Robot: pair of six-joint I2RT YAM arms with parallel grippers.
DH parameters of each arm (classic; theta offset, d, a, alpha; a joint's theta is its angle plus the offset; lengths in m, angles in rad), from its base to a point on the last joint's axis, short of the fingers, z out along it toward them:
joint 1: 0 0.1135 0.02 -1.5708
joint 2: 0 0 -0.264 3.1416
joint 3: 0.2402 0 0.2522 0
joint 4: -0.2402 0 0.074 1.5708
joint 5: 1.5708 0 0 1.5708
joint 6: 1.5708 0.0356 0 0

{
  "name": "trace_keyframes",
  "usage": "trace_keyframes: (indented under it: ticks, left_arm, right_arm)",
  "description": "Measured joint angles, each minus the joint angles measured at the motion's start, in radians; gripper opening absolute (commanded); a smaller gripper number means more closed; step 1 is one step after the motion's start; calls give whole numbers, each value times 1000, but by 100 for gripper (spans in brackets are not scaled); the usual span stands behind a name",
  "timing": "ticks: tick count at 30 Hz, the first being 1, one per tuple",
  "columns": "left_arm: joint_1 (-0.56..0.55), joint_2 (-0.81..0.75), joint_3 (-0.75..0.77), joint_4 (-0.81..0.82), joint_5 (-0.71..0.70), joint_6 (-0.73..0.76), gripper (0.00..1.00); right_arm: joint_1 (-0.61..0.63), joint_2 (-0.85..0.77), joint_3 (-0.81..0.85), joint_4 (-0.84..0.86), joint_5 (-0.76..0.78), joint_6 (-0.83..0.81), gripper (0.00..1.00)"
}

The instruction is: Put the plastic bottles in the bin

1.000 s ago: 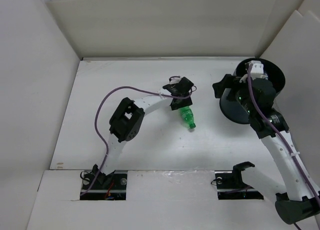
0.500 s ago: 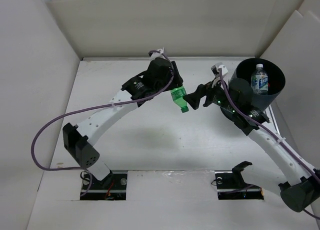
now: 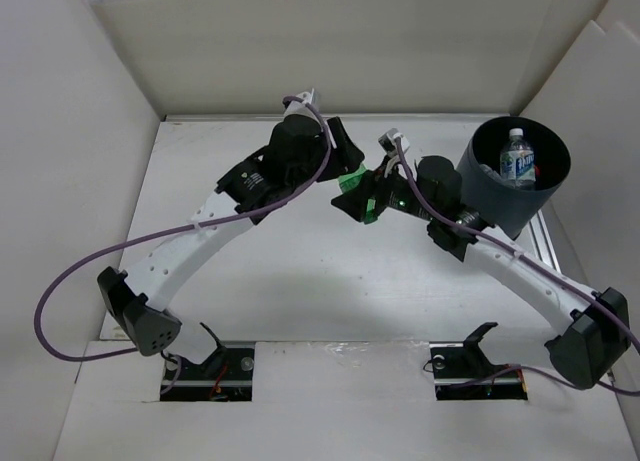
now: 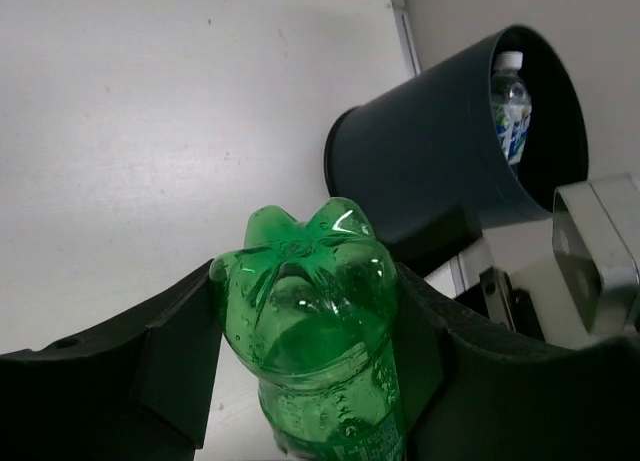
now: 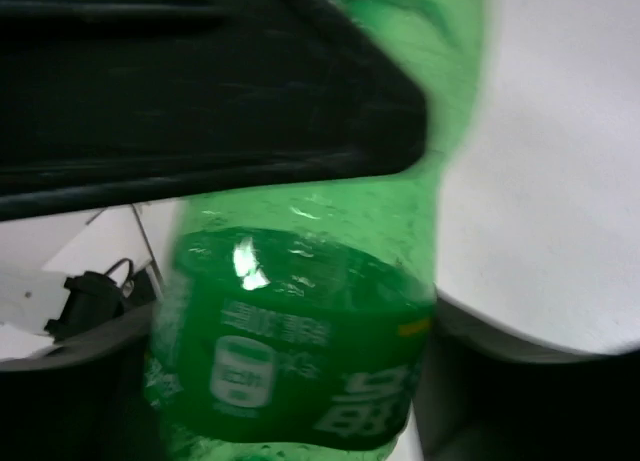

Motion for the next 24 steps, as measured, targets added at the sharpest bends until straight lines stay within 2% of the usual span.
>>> trace_keyframes:
  ticks: [1, 2, 3, 4, 9, 14, 18, 24]
  left_arm:
    - [0, -8, -9, 12, -3, -1, 31]
    - [3, -13, -16, 35, 1, 2, 60]
    - [3, -19, -21, 40, -2, 14, 100]
    - [3, -26, -27, 40, 0, 18, 100]
    - [2, -45, -31, 19, -16, 6, 100]
    - [-3, -60, 22, -66, -152, -30, 100]
    - [17, -132, 32, -108, -235, -42, 100]
    - [30, -236, 4, -109, -292, -27, 100]
  right_arm:
    - [6, 1, 0, 16, -4, 5, 40]
    - [17, 1, 0, 32, -7, 12, 16]
    - [28, 1, -3, 37, 3, 27, 3]
    - [29, 2, -10, 53, 8, 38, 0]
    - [19, 1, -28, 113, 90, 69, 0]
    - [-44, -10, -19, 82, 179, 62, 0]
    - [-162, -30, 12, -4, 272, 46, 1]
    - [-436, -42, 113, -151, 348, 71, 0]
